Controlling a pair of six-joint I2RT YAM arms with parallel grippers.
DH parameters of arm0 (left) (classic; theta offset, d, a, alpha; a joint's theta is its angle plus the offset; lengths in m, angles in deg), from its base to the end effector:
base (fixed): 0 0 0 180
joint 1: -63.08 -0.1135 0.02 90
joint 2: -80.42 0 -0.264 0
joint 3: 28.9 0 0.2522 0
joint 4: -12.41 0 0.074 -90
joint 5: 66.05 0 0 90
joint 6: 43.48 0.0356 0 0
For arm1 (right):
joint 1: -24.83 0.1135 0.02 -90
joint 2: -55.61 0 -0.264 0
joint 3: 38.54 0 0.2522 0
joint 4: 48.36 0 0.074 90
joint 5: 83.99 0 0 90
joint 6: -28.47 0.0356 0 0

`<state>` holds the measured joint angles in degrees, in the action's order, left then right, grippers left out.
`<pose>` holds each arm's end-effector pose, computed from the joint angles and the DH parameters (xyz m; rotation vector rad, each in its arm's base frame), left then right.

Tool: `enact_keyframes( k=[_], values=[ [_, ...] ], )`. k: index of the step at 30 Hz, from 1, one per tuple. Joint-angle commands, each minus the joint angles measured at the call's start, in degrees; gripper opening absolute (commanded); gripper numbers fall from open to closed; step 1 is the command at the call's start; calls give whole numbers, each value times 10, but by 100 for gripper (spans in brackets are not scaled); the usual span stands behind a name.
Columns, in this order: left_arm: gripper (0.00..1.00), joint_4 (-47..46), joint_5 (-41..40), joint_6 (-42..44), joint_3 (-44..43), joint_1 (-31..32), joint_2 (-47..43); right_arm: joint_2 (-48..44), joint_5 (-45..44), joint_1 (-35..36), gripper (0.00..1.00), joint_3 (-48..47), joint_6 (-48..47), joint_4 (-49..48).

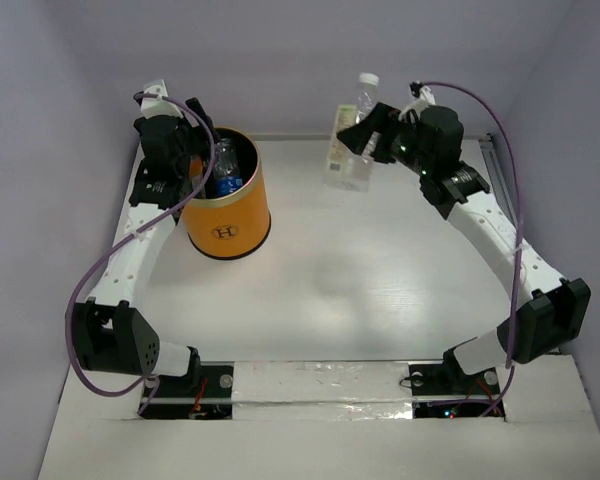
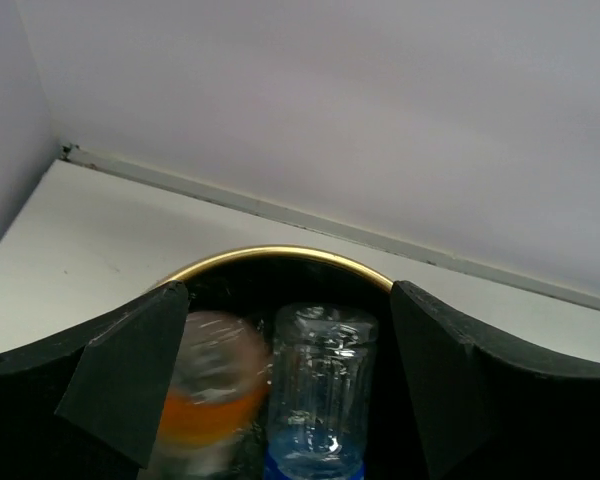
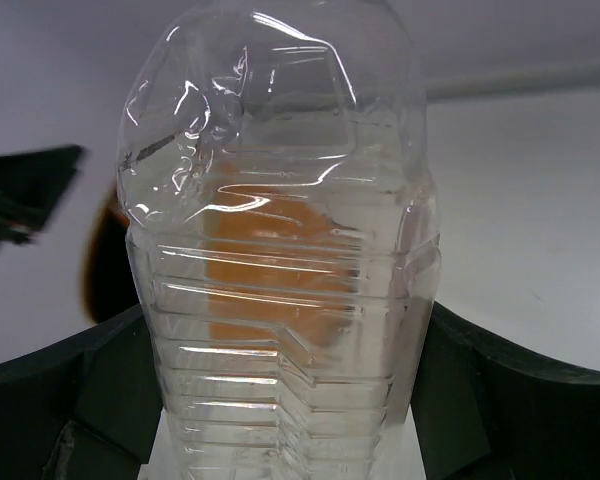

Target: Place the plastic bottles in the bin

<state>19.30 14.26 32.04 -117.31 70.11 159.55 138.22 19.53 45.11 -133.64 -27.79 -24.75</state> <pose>0.3264 -0.0342 0.4180 -0.2337 1.5141 -0.1698 0.3150 0.1253 0.4089 0.0374 1.8465 0.8808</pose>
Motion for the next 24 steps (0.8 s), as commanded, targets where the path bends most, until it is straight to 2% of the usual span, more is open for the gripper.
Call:
enact_keyframes(
  k=[1,10,15,24],
  values=[
    [80,5,13,-37,-34,-3,-36,32,-9,67,56,-102,37,-136],
    [79,48,21,-101,-76,-3,-99,223,-68,165,56,-331,22,-193],
    [70,7,58,-171,-38,-3,-143,330,-98,208,57,-462,9,-200],
    [68,33,43,-150,-115,-3,-148,480,-133,276,59,-584,-21,-158]
  ],
)
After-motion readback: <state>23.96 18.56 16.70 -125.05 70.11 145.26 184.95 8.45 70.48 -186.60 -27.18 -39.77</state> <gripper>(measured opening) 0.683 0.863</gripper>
